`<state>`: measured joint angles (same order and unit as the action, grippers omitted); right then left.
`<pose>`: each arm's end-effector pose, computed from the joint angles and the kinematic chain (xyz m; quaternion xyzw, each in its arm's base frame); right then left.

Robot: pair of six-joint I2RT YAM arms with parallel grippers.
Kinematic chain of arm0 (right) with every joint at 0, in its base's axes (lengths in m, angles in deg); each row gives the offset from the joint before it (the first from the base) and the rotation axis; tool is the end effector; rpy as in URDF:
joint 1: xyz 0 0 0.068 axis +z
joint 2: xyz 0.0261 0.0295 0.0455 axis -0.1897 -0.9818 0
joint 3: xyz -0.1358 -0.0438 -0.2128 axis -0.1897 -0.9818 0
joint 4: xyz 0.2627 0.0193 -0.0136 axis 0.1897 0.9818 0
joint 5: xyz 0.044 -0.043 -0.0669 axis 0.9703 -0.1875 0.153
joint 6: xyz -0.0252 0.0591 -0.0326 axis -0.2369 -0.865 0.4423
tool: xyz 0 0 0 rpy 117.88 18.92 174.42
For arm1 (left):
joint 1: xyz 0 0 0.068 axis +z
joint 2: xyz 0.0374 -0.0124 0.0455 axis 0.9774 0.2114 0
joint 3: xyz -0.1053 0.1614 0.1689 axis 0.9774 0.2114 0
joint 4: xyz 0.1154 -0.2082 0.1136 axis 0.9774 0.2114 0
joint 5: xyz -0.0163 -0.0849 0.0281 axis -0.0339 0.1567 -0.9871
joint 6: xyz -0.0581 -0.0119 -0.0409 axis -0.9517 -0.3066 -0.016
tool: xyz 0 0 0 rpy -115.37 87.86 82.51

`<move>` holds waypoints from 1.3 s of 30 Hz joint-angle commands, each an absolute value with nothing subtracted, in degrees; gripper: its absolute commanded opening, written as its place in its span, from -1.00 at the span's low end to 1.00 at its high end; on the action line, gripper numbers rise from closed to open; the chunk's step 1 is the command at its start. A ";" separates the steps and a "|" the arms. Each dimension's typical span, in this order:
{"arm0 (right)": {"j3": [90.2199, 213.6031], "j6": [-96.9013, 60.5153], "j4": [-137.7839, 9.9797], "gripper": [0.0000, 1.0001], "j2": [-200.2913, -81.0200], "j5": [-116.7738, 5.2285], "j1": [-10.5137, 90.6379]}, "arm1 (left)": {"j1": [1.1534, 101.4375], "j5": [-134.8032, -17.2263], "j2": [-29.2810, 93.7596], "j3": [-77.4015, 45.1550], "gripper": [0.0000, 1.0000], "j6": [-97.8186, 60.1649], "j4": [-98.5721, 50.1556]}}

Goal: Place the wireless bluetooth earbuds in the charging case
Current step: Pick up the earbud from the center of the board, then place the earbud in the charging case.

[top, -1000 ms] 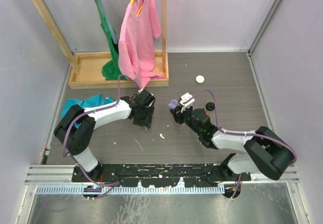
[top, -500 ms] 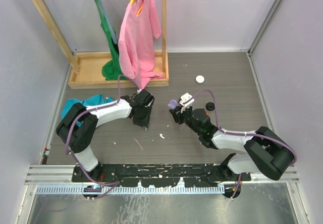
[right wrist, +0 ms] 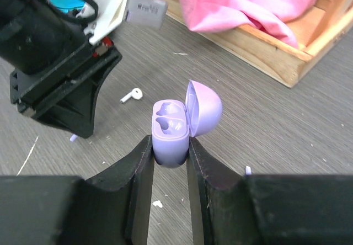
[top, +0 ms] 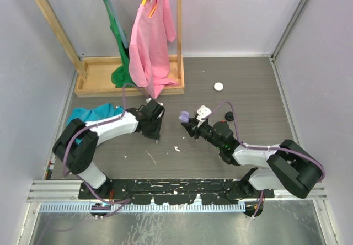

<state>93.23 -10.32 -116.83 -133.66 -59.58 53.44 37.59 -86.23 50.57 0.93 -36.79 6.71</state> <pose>0.1964 0.1854 0.1644 -0.2940 0.6748 0.2624 0.6240 0.2443 -0.2038 0.1288 0.0878 0.9766 -0.0980 0.1701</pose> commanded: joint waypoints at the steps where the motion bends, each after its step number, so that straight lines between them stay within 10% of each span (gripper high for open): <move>1: 91.80 -6.80 -127.20 -0.95 -132.58 -53.39 53.26 | 37.70 -88.45 40.97 2.67 -0.63 -36.64 3.17; 16: 87.77 -2.89 -144.09 -0.93 -136.26 -44.36 53.28 | 32.37 -89.37 18.06 8.14 -0.65 -34.16 -9.61; 39: 85.43 -5.93 -154.14 -0.95 -140.35 -44.13 53.25 | 19.71 -104.60 16.99 10.59 -0.66 -37.35 -25.94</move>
